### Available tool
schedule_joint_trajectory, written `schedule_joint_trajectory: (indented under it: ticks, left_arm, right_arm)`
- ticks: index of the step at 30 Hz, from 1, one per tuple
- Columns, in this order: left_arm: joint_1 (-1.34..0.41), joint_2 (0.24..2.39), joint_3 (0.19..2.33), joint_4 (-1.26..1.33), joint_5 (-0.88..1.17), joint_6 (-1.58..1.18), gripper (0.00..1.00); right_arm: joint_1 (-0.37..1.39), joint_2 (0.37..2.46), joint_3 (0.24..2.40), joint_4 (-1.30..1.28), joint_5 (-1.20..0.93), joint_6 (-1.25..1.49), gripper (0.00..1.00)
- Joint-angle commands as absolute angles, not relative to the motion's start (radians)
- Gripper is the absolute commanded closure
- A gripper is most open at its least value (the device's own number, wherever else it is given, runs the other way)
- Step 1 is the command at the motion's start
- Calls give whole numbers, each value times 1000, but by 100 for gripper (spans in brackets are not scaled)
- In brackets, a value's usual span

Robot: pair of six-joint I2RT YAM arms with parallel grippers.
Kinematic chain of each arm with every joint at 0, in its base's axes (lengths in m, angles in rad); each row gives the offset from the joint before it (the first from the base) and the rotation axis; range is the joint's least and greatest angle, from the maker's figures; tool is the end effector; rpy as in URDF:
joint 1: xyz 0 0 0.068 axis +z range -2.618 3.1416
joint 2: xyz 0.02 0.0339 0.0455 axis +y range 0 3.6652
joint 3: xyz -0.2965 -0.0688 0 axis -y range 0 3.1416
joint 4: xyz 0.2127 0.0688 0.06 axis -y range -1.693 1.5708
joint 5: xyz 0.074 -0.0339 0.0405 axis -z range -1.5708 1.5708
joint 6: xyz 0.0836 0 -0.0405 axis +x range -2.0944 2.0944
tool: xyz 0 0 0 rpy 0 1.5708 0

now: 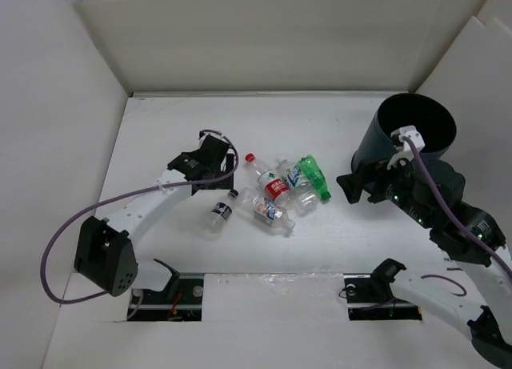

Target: Put the plastic bottles in the bin

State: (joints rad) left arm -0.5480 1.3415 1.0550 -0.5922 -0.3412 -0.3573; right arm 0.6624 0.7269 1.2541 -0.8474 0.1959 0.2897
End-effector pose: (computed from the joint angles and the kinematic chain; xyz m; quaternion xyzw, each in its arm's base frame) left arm 0.2460 -0.1174 0.2821 0.0309 0.9283 -0.0026 0.3704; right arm 0.0890 0.0488 0.4203 -0.0932 0.8035 0.1965 0.5541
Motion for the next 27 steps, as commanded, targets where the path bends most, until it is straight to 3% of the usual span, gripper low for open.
schedule_joint_trajectory:
  ticks: [1, 15, 27]
  left_arm:
    - [-546, 1371, 1031, -581, -282, -379, 0]
    - [-568, 1528, 1031, -623, -184, -410, 0]
    - [-577, 1690, 1060, -707, -331, -511, 6]
  right_arm:
    - [661, 726, 1238, -761, 144, 264, 0]
    - [661, 664, 1224, -739, 110, 245, 0]
    - [661, 655, 1281, -758, 91, 236, 0]
